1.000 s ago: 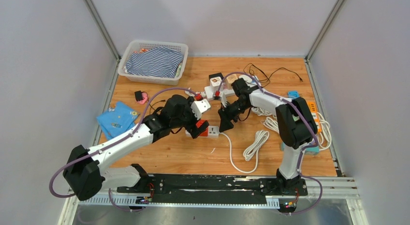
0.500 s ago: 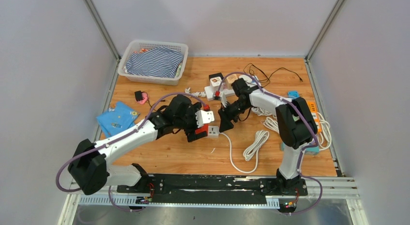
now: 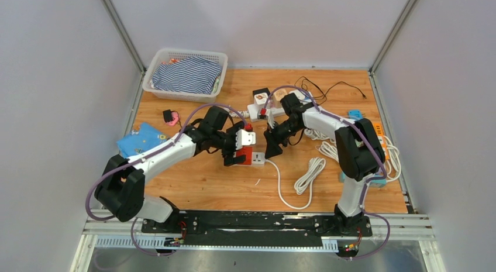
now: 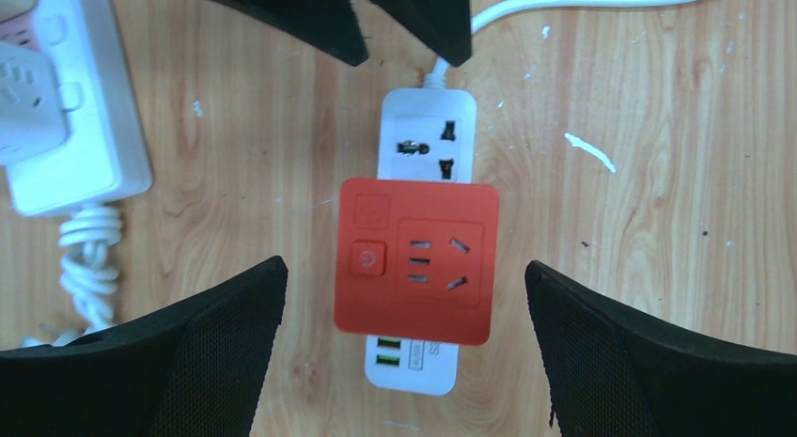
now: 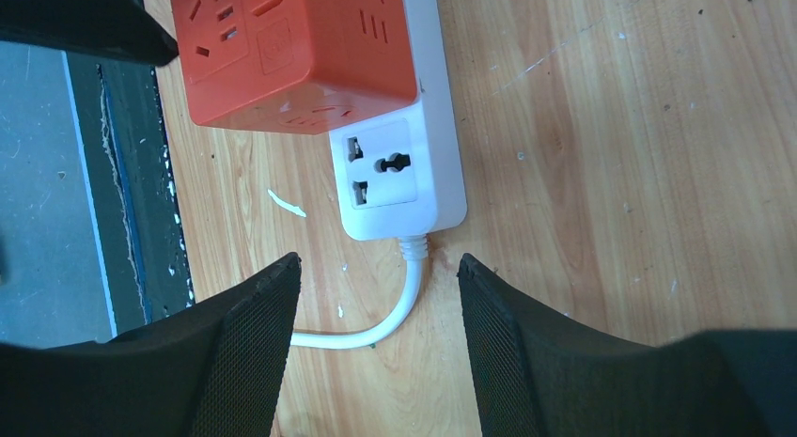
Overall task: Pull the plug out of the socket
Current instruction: Remove the plug from the socket.
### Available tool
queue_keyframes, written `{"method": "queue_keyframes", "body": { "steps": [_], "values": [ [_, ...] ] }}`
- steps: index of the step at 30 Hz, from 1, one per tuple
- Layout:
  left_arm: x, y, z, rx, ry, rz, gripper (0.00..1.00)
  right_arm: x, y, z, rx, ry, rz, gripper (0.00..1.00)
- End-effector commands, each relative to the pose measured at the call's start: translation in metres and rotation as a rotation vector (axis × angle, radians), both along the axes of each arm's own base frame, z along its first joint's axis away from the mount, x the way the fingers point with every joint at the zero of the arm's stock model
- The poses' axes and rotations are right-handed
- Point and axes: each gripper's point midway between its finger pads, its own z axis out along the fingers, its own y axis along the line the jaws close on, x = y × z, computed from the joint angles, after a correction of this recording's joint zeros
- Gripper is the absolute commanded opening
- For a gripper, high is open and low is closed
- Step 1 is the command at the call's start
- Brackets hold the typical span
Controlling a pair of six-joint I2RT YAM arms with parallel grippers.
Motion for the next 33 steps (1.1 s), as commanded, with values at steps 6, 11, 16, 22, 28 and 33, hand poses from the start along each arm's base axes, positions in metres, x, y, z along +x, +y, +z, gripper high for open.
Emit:
{"method": "queue_keyframes", "body": {
  "steps": [6,11,16,22,28,33],
  "values": [
    [-0.010,-0.017,-0.008,-0.038,0.068,-0.112,0.90,0.000,0.001,0.012,0.024,0.013,0.000,0.65],
    [-0.010,-0.020,-0.016,-0.008,0.071,-0.100,0.78,-0.001,0.002,0.009,0.025,0.037,-0.004,0.65],
    [-0.006,-0.021,-0.023,0.034,0.094,-0.072,0.64,-0.002,0.005,0.005,0.026,0.075,-0.014,0.64],
    [-0.004,-0.023,-0.020,0.031,0.097,-0.065,0.35,-0.002,0.006,0.005,0.033,0.098,-0.020,0.64],
    [-0.010,-0.026,-0.014,0.032,0.090,-0.100,0.00,0.002,0.002,-0.001,-0.009,0.082,-0.038,0.70],
    [-0.020,-0.029,-0.007,0.019,0.067,-0.121,0.00,0.006,0.000,-0.008,-0.039,0.083,-0.051,0.71]
  ]
}}
